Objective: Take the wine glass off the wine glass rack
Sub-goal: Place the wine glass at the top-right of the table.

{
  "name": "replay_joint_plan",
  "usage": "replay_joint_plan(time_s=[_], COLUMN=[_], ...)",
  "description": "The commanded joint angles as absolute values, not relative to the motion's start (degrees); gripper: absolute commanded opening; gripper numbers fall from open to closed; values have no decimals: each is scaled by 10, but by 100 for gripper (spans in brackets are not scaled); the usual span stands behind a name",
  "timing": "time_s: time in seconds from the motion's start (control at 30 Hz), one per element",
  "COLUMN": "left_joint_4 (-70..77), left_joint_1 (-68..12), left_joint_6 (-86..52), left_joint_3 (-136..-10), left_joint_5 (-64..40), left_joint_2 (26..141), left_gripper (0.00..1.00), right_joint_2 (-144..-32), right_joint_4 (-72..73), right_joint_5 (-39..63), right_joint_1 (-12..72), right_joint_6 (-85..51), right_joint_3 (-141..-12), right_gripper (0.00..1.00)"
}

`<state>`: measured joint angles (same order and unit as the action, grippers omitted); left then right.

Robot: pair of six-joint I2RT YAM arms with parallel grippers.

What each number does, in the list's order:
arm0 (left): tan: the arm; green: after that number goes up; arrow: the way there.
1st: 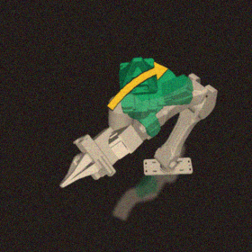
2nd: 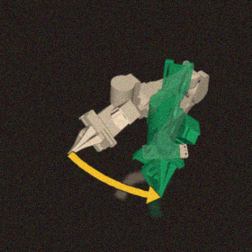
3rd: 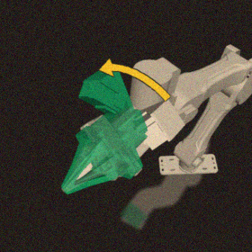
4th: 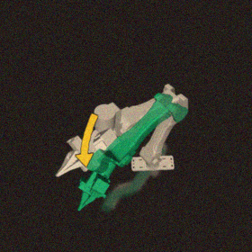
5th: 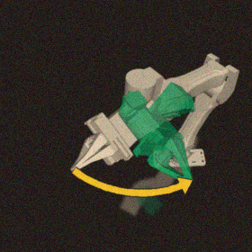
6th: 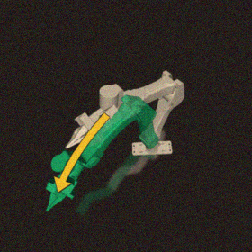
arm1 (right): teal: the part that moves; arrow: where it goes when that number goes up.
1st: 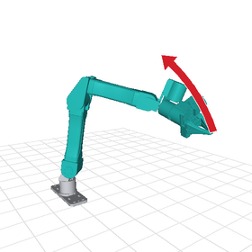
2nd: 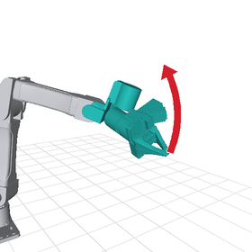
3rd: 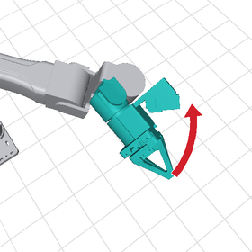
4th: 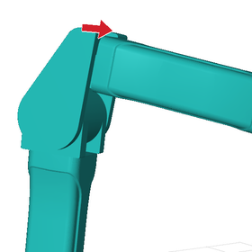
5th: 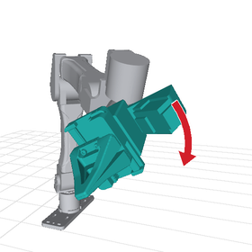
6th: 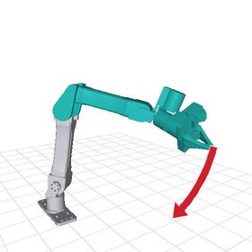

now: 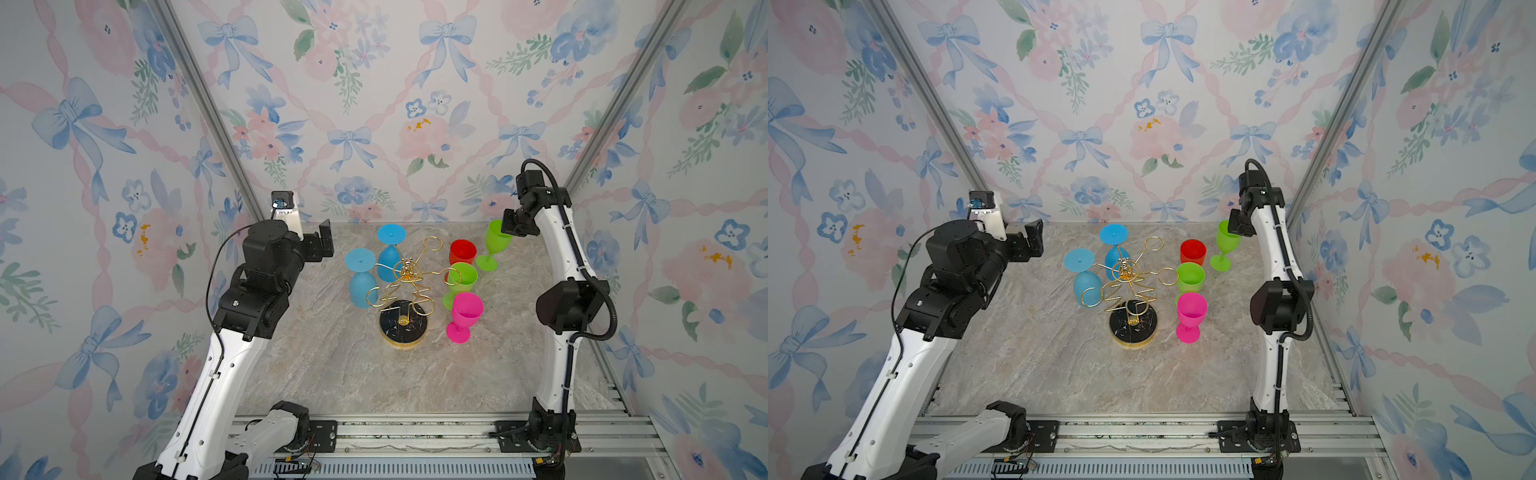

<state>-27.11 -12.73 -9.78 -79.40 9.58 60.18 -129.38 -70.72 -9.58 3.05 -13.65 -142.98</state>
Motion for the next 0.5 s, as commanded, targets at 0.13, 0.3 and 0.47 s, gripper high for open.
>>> replay_joint_plan(time_s=[0.13, 0.3, 0.47], left_joint_4=[-265, -266, -263], left_joint_1=[-68, -63, -63], left_joint_6=[-122, -119, -123], left_joint_3=[-758, -749, -734], left_joint_5=[-15, -27, -39], left_joint_2=[596, 589, 582], left_gripper=[98, 98, 98], right_joint_2=[-1303, -1304, -1301], right_joint_4=[-670, -634, -603], right_joint_5=[-116, -126, -124], right_joint_1=[52, 66, 70], right_joint_6=[-123, -106, -108], right_joint_3=[-1412, -1386, -1357], right_gripper=[0, 0, 0])
